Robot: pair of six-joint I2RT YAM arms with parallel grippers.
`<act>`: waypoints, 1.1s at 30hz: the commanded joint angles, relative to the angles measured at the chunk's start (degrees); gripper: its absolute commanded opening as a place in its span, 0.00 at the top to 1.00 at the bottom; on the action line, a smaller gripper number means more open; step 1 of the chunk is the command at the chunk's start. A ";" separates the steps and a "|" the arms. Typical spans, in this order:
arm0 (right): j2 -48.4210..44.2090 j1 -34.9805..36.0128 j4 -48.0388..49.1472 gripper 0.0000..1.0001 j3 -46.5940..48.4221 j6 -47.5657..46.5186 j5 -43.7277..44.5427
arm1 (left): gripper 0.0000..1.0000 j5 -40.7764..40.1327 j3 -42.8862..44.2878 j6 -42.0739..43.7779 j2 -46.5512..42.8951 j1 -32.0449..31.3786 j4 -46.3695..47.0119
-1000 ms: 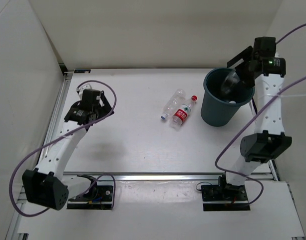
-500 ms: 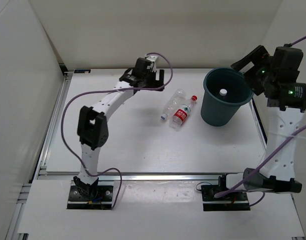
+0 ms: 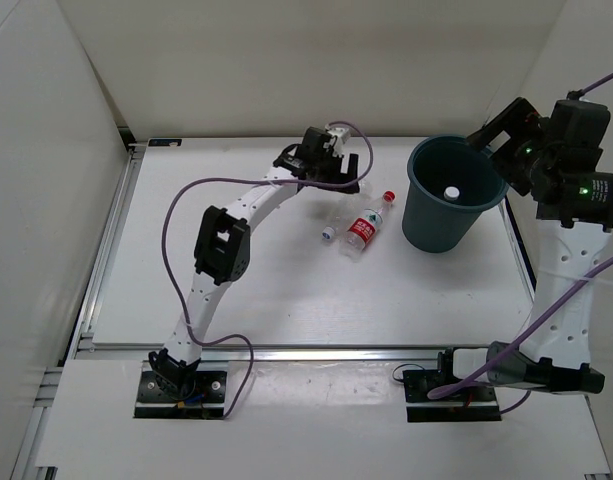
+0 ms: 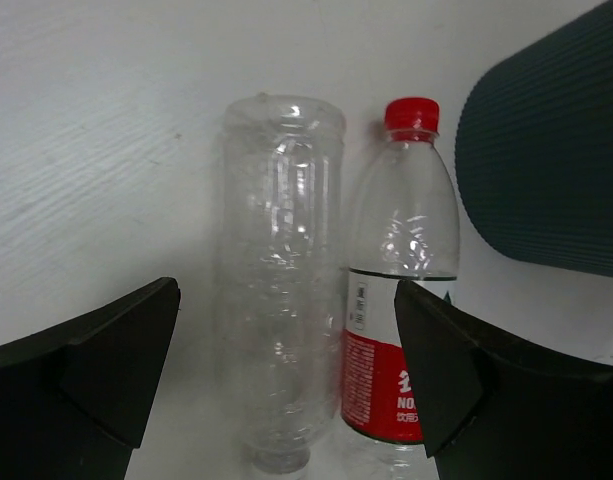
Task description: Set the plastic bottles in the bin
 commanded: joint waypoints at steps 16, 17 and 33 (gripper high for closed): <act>-8.29 -0.37 -3.29 0.00 -4.98 -4.72 4.02 | 0.55 3.55 -12.88 -3.26 -1.68 -2.21 0.21; -8.82 -0.37 -3.29 0.00 -5.60 -4.72 4.02 | 0.61 2.68 -12.88 -3.26 -3.69 -2.21 0.21; -15.06 -0.37 -2.23 0.00 -13.78 0.02 7.53 | 0.61 1.80 14.27 -17.92 -15.41 -3.25 26.64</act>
